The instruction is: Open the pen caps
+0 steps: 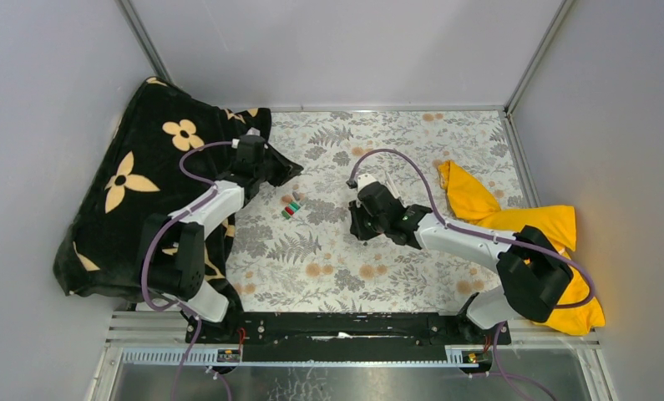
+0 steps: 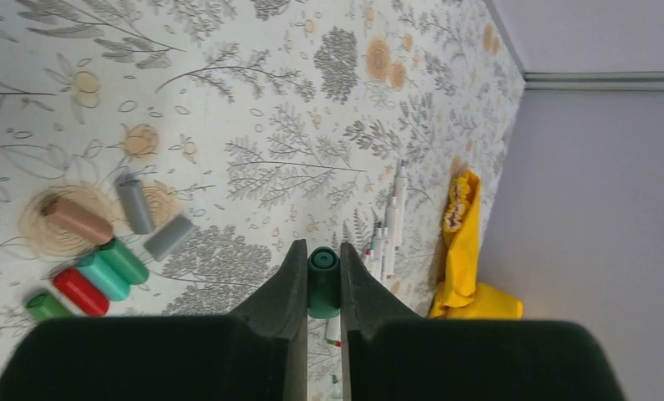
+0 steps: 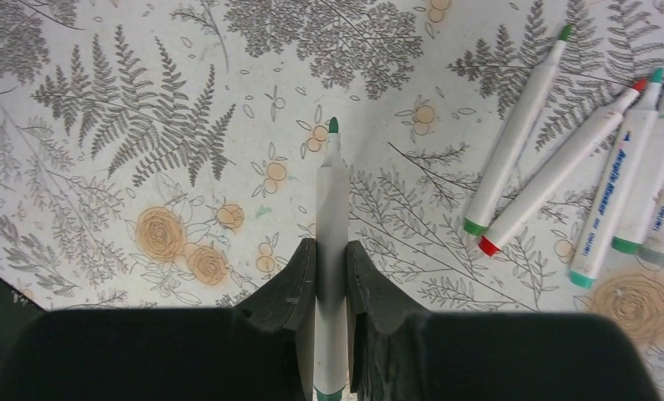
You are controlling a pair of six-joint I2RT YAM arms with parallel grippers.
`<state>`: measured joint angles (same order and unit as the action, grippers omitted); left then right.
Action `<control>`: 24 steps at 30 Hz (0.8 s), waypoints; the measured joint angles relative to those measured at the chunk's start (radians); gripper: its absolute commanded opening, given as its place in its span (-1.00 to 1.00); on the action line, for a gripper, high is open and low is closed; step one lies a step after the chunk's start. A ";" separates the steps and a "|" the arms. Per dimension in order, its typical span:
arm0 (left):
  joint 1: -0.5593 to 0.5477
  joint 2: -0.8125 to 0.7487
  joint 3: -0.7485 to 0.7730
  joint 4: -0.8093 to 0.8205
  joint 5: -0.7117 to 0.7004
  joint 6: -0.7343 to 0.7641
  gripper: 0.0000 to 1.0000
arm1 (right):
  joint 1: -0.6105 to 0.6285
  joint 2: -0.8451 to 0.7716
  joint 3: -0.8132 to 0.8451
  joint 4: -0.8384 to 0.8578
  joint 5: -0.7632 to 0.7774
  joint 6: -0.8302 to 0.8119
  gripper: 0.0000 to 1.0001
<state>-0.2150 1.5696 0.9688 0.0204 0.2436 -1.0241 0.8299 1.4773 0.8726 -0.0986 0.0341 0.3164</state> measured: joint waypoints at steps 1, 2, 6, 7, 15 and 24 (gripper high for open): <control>-0.003 -0.002 0.000 -0.006 -0.010 0.008 -1.00 | 0.000 -0.001 0.003 -0.008 0.009 -0.002 -1.00; -0.008 -0.006 0.000 -0.021 -0.028 0.019 -1.00 | 0.000 -0.001 0.011 -0.024 0.024 -0.006 -1.00; -0.029 -0.039 0.000 -0.108 -0.125 0.074 -1.00 | -0.006 0.026 0.058 -0.053 0.072 -0.010 -1.00; -0.036 -0.048 -0.001 -0.130 -0.158 0.085 -1.00 | -0.010 0.048 0.076 -0.053 0.084 -0.012 -1.00; -0.061 -0.077 -0.112 -0.180 -0.279 0.101 -0.79 | -0.025 0.223 0.121 -0.042 0.162 -0.014 -1.00; -0.080 -0.071 -0.194 -0.195 -0.335 0.090 -0.64 | -0.064 0.284 0.127 -0.037 0.218 -0.020 -0.85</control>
<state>-0.2951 1.4986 0.7746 -0.1745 -0.0914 -0.9337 0.7658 1.7615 0.9997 -0.1360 0.2523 0.2962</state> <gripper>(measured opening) 0.176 0.194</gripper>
